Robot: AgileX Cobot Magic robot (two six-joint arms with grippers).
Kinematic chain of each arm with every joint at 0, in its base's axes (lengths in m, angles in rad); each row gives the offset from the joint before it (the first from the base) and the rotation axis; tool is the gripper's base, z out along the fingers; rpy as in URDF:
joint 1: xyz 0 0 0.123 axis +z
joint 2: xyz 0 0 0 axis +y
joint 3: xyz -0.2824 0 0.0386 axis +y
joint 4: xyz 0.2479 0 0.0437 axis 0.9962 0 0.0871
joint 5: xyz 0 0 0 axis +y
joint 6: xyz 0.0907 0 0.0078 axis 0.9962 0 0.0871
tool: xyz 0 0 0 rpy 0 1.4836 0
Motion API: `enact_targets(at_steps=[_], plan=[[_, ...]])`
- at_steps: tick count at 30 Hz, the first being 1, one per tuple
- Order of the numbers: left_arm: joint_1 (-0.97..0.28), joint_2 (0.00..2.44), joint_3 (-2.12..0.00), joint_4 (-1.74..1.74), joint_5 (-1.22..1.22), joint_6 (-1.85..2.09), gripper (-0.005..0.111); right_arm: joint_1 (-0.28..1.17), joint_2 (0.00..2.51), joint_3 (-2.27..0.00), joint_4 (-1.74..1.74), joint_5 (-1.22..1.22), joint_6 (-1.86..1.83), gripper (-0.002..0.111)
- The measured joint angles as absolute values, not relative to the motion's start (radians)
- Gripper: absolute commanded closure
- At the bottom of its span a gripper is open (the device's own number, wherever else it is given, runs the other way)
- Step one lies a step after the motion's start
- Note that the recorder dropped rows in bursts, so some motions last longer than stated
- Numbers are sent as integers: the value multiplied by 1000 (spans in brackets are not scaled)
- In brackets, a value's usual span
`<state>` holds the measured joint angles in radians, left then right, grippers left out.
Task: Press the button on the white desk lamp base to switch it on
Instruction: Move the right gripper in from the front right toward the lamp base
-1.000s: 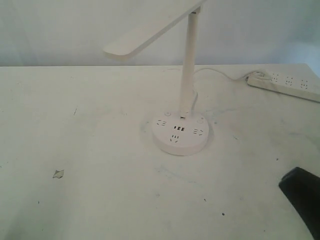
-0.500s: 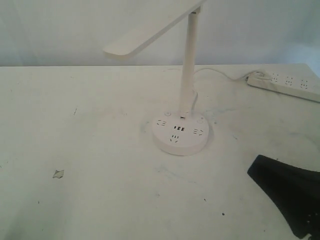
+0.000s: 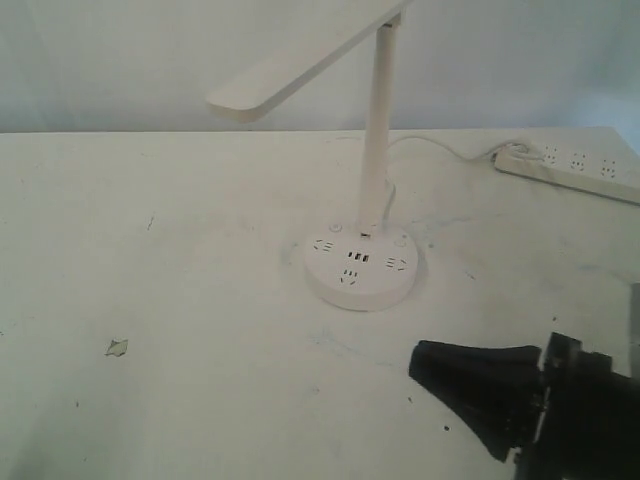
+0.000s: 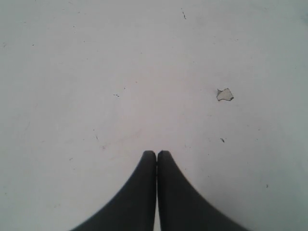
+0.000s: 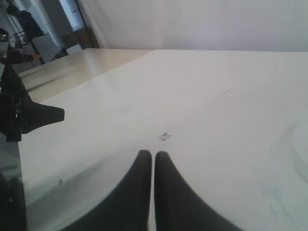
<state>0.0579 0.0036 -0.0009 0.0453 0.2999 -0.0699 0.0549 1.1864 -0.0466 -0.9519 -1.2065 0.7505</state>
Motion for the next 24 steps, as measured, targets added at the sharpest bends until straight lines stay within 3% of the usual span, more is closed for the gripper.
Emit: enact_targets(at_steps=[8, 24], plan=[[58, 4, -1, 45, 300, -70, 107, 361, 1425, -169, -786, -1207, 545, 105], [58, 4, -1, 45, 300, -70, 107, 671, 1654, -248, -640, -1123, 505, 105]])
